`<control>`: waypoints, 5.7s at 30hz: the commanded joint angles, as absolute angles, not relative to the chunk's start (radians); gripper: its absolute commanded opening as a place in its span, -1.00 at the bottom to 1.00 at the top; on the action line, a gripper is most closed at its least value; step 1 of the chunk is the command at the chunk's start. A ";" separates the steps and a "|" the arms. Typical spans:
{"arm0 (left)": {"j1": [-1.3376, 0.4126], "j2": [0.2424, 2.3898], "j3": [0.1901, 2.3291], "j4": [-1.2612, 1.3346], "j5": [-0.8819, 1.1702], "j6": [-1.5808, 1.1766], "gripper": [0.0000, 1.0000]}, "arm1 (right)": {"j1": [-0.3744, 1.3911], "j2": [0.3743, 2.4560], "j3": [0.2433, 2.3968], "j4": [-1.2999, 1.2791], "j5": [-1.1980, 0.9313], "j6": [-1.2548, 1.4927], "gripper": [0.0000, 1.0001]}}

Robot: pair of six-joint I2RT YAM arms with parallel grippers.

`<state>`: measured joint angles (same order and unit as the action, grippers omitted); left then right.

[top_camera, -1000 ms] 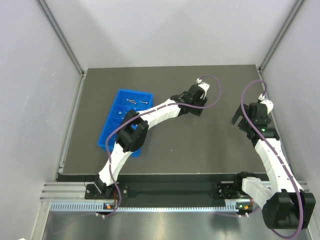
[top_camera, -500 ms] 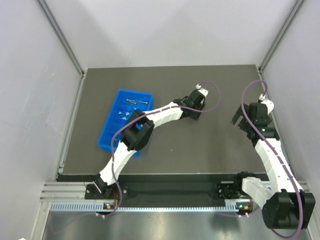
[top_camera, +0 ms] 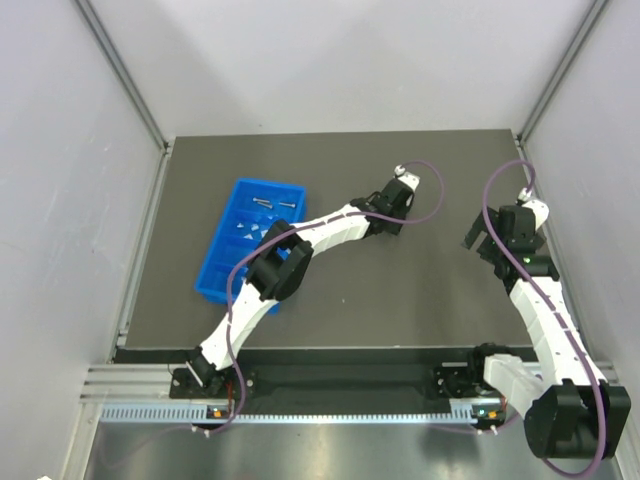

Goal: Sort the screws and nuts into containers

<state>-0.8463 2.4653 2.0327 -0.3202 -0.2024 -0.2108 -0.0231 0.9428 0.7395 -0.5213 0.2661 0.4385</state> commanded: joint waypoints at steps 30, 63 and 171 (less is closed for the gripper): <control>-0.805 1.559 1.211 -0.466 -0.742 -0.843 -1.00 | -0.041 0.922 0.733 -0.497 0.273 0.445 1.00; -0.684 1.216 0.934 -0.823 -0.833 -1.211 0.07 | -0.041 0.953 0.739 -0.476 0.284 0.449 0.99; -0.905 2.551 2.157 -0.384 -0.310 -0.373 -0.06 | -0.051 0.983 0.713 -0.431 0.239 0.454 0.99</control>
